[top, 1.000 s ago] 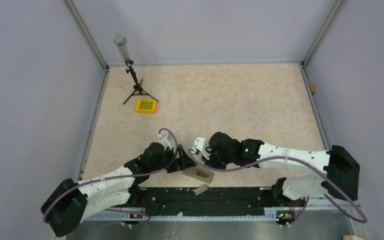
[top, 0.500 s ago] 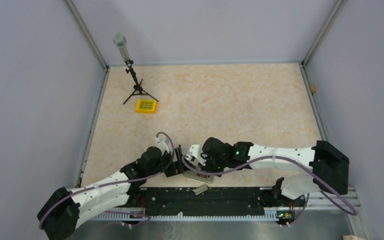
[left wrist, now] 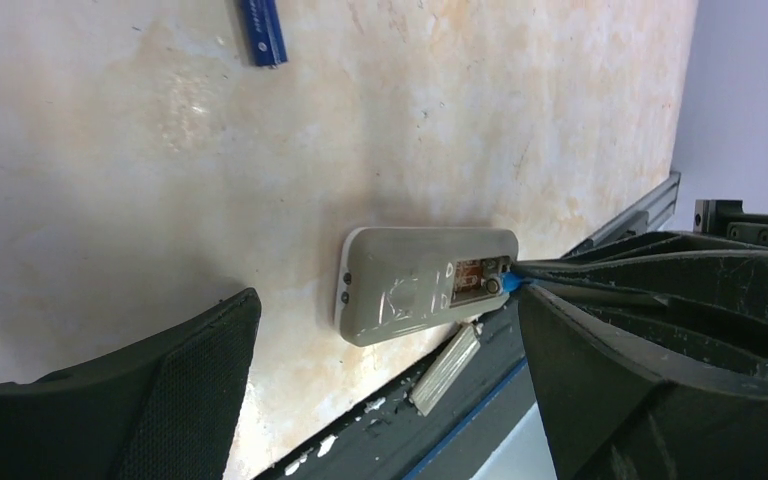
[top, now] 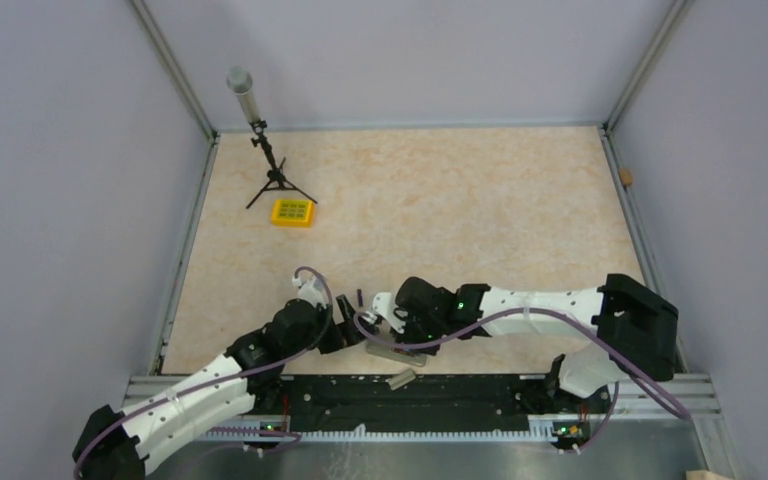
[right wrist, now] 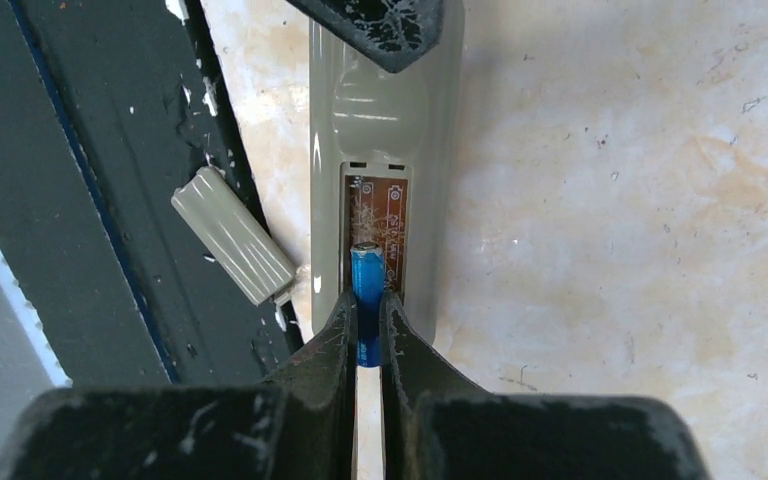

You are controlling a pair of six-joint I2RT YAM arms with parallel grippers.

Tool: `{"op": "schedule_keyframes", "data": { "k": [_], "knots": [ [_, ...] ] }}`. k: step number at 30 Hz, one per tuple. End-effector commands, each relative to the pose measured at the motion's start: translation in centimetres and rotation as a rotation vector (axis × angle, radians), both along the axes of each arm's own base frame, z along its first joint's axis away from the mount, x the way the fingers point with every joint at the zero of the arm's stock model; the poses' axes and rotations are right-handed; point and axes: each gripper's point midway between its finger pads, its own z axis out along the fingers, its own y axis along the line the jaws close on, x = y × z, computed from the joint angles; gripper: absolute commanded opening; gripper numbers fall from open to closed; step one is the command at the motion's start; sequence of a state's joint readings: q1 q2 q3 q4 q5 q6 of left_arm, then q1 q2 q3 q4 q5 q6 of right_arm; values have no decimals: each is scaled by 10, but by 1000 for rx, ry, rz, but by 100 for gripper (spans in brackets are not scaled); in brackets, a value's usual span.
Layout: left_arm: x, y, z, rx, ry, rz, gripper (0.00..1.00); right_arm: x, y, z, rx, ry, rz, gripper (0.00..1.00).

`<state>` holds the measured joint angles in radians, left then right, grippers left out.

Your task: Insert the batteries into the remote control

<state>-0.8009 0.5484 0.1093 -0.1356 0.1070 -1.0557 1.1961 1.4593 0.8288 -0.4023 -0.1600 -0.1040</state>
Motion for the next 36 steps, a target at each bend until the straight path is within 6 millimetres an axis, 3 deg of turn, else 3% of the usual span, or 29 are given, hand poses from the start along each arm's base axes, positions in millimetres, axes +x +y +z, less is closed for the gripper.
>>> {"op": "schedule_keyframes", "data": {
  "k": [1,36],
  "knots": [
    [3,20,-15,110,5,65,99,2,28,18,78,-4,11,0],
    [6,24,-16,105,-12,92,99,-6,36,3,41,71,19,9]
  ]
}}
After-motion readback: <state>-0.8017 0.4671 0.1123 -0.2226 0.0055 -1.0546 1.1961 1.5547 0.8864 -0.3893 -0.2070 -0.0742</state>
